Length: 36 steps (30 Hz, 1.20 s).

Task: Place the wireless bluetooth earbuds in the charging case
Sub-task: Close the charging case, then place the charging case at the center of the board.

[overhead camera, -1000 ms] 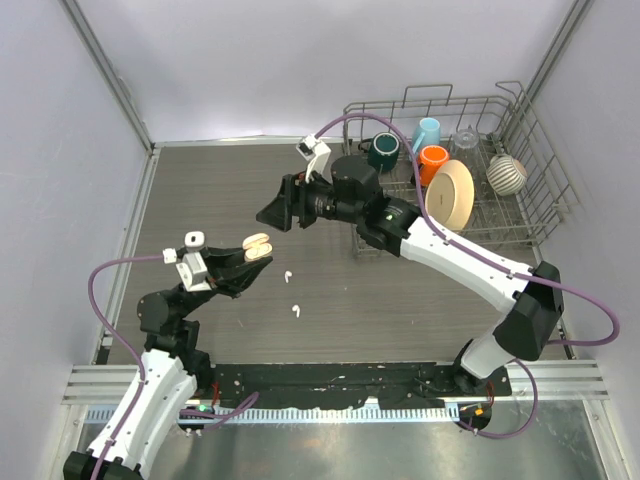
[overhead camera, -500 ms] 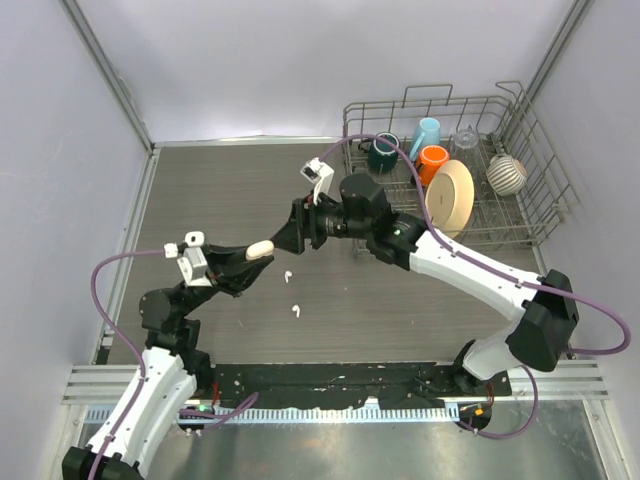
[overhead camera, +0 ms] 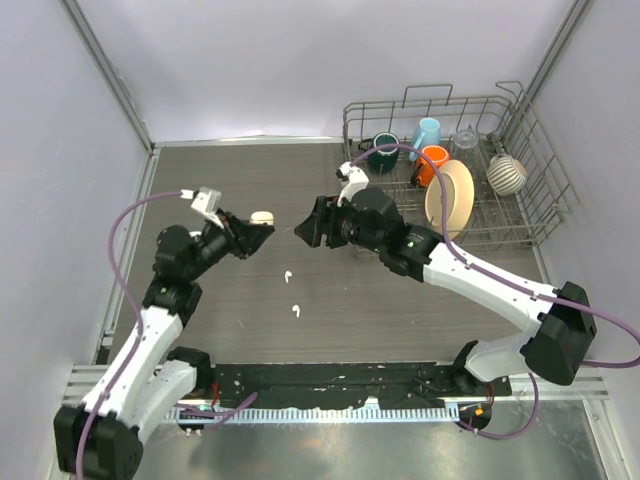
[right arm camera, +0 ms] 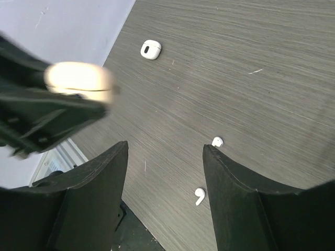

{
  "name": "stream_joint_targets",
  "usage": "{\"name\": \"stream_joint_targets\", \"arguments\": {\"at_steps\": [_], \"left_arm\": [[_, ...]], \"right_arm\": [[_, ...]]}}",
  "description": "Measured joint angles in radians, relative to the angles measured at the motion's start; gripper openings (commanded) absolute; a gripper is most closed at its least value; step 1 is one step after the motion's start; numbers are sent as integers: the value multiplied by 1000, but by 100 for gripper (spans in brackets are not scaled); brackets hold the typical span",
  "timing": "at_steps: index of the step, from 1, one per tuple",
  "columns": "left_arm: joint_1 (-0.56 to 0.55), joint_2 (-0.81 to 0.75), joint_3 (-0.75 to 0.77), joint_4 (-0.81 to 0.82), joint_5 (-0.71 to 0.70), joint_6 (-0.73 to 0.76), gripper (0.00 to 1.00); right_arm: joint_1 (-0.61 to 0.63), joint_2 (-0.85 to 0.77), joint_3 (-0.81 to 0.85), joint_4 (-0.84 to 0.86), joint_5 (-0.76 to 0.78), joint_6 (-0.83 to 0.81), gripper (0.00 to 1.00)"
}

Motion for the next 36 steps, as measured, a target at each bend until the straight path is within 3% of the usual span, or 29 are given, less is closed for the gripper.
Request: {"name": "stream_joint_targets", "arguments": {"at_steps": [7, 17, 26, 36], "left_arm": [[0, 395, 13, -57, 34, -189, 0], [0, 746, 122, 40, 81, -368, 3], [-38, 964, 236, 100, 92, -433, 14], [-84, 1067, 293, 66, 67, -439, 23]], "right_arm": [[0, -16, -13, -11, 8, 29, 64], [-2, -76, -45, -16, 25, 36, 64], [-2, -95, -68, -17, 44, 44, 64], [-2, -103, -76, -18, 63, 55, 64]]}}
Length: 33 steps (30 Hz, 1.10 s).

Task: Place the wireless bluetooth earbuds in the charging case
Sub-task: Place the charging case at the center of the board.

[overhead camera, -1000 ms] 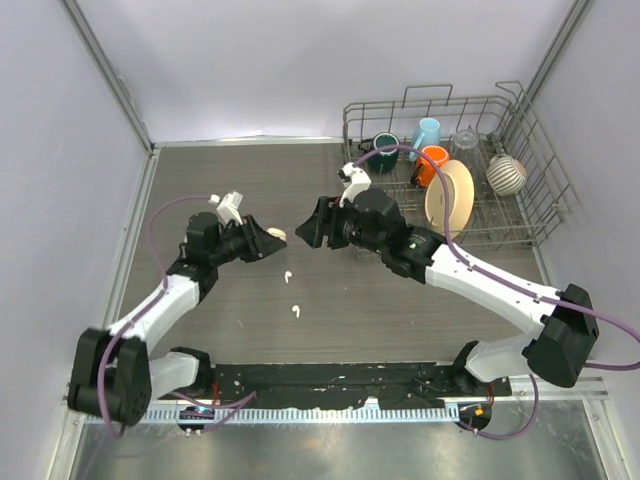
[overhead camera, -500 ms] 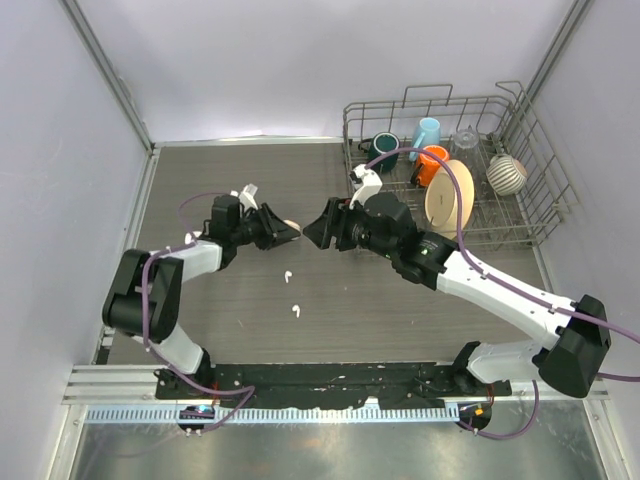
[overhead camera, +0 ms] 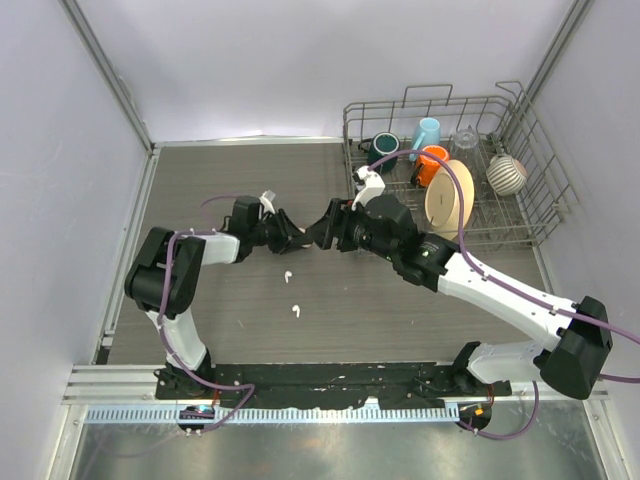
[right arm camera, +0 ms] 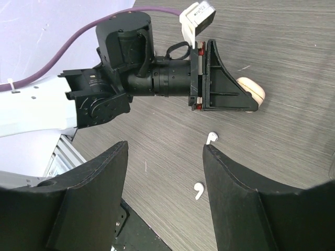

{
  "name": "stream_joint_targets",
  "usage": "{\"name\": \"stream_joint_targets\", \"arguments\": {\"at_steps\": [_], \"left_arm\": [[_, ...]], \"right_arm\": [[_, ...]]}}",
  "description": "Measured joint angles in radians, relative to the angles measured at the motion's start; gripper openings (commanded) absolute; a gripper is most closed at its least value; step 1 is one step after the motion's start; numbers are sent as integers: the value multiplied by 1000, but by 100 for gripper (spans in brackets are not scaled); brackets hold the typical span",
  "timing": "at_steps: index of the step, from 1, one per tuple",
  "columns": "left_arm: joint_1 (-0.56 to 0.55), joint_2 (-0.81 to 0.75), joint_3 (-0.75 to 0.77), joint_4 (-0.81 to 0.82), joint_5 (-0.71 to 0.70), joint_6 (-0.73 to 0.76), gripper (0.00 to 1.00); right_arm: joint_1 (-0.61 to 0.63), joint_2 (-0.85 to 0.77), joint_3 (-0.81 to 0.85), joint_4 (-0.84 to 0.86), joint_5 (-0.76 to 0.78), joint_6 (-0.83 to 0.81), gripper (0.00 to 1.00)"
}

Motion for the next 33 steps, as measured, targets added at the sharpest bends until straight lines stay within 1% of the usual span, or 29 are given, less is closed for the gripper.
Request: {"name": "stream_joint_targets", "arguments": {"at_steps": [8, 10, 14, 17, 22, 23, 24, 30, 33], "left_arm": [[-2, 28, 8, -55, -33, 24, 29], [-2, 28, 11, -71, -42, 32, 44], [-2, 27, 26, -111, -56, 63, 45], [-2, 27, 31, -126, -57, 80, 49], [-2, 22, 41, -147, -59, 97, 50], [-2, 18, 41, -156, -63, 102, 63], [-2, 13, 42, -165, -66, 106, 68], [-2, -58, 72, -247, -84, 152, 69], [-2, -118, 77, -302, -111, 180, 70]], "right_arm": [[0, -8, -1, 0, 10, 3, 64], [0, -8, -2, 0, 10, 3, 64], [0, -8, -2, 0, 13, 4, 64], [-1, -8, -2, 0, 13, 4, 64], [-1, -8, -2, 0, 13, 3, 64], [-1, -8, -2, 0, 13, 4, 64], [-1, -8, -2, 0, 13, 3, 65], [-1, -8, -2, 0, 16, 3, 65], [-1, -8, -2, 0, 17, 3, 65]]}}
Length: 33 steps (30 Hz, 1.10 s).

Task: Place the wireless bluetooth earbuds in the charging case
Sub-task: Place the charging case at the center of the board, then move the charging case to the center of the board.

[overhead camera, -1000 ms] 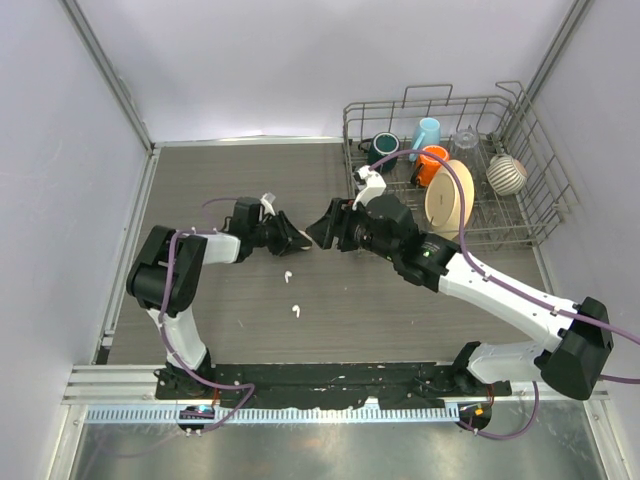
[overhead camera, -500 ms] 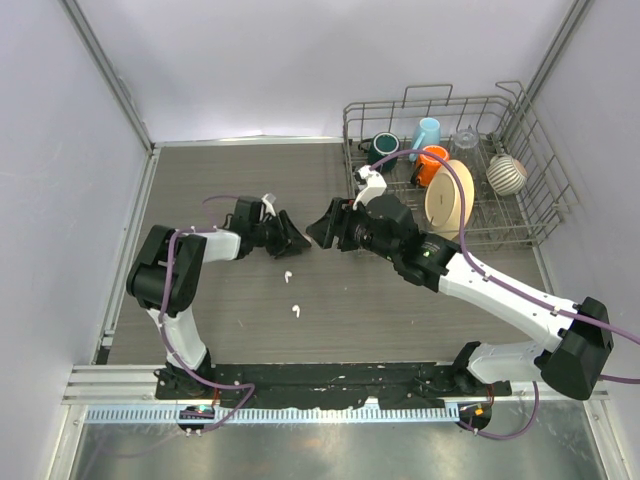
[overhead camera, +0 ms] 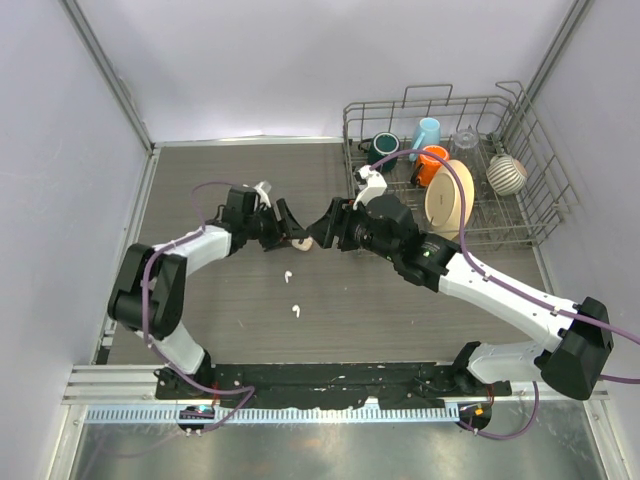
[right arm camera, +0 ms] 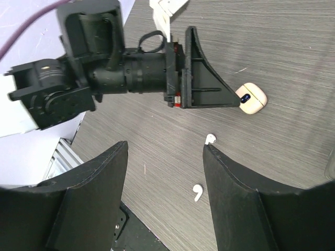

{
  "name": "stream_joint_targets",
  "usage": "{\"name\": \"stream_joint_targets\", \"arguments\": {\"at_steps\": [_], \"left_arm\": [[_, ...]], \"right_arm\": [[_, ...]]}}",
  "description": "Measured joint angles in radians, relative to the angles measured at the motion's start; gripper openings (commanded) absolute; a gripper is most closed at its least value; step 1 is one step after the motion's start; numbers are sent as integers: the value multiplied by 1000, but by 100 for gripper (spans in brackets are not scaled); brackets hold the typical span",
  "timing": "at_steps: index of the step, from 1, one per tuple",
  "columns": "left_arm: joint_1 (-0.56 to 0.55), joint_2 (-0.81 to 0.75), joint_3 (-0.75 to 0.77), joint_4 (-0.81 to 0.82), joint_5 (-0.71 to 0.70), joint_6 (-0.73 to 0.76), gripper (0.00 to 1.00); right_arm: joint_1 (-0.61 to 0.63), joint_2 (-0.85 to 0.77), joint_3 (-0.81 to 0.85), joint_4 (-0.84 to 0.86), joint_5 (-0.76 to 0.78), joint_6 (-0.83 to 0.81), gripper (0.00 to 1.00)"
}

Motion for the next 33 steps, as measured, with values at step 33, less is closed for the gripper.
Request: {"name": "stream_joint_targets", "arguments": {"at_steps": [33], "left_arm": [[428, 89, 333, -599, -591, 498, 70]], "right_arm": [[-5, -36, -45, 0, 7, 0, 65]]}}
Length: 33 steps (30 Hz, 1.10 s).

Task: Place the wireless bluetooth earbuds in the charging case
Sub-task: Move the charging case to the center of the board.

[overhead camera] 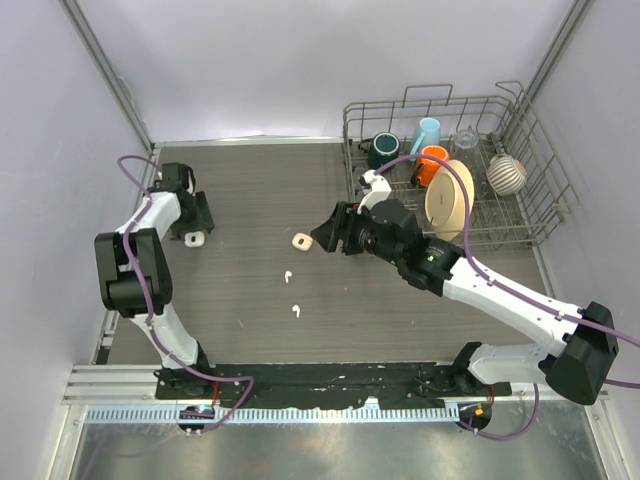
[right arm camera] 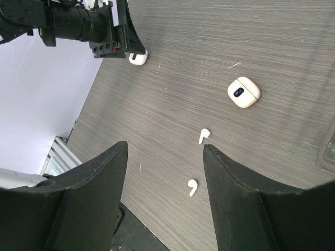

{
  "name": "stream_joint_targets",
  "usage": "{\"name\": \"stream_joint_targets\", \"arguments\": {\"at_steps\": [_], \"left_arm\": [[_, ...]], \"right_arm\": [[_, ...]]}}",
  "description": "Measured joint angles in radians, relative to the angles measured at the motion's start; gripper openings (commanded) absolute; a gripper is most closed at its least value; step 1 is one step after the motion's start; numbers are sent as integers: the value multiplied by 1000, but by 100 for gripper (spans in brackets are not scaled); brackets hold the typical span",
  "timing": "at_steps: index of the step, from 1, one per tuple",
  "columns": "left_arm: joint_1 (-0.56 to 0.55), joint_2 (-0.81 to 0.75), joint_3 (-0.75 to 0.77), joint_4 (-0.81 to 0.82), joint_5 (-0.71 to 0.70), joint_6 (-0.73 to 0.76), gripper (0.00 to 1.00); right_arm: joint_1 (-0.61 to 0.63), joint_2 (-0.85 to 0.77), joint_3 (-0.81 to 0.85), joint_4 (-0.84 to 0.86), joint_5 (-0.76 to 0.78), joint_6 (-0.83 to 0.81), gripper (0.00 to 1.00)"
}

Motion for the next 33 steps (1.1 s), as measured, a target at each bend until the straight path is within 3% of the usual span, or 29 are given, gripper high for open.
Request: {"name": "stream_joint_targets", "arguments": {"at_steps": [13, 22, 27, 33], "left_arm": [[0, 104, 65, -13, -70, 36, 69], [2, 156, 73, -14, -53, 82, 62], [5, 156, 73, -15, 2, 87, 55], [4, 124, 32, 10, 166, 77, 51]], "right_arm": [[-5, 1, 0, 0, -1, 0, 65], [-8, 3, 0, 0, -2, 0, 65], [-12, 3, 0, 0, -2, 0, 65], [-15, 3, 0, 0, -2, 0, 65]]}}
